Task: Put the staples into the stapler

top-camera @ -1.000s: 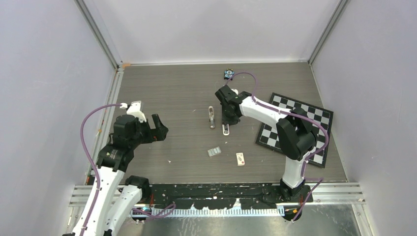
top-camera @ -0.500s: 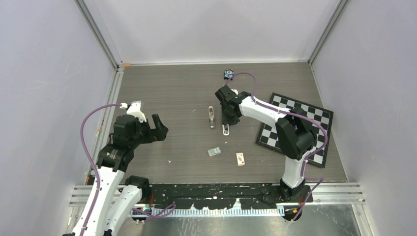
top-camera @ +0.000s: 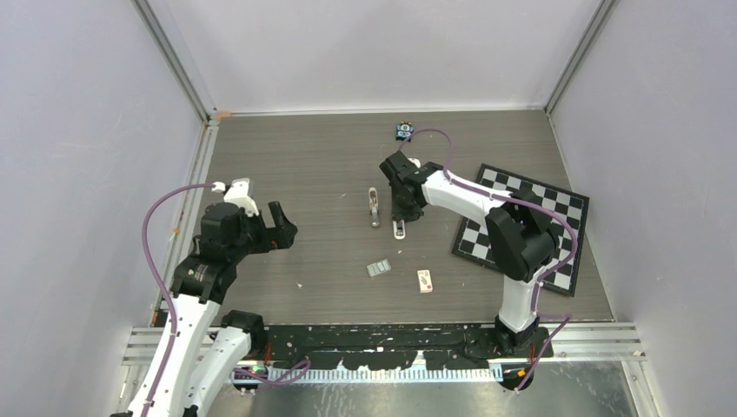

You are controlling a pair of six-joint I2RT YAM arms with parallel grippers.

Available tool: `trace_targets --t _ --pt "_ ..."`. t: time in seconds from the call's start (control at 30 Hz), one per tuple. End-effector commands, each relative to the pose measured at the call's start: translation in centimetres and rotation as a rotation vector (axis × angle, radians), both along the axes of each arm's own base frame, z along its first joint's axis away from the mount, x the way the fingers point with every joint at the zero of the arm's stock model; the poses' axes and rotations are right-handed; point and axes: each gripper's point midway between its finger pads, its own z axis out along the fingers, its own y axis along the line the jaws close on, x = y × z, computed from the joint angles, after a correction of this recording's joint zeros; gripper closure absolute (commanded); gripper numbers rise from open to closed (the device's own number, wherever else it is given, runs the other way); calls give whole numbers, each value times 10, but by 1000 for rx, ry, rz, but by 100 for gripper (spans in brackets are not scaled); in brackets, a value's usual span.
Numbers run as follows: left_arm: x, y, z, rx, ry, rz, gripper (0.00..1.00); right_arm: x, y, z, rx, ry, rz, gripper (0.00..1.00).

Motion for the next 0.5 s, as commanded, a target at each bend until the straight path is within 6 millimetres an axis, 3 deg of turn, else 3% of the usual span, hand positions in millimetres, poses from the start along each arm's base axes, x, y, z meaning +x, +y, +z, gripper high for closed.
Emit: trace_targets --t 0.0,0.47 --pt "1 -1 7 6 -36 -15 4 6 -1 -1 -8 -21 -8 71" --pt "2 0 7 9 -37 -10 4 4 -2 -2 -7 -16 -14 71"
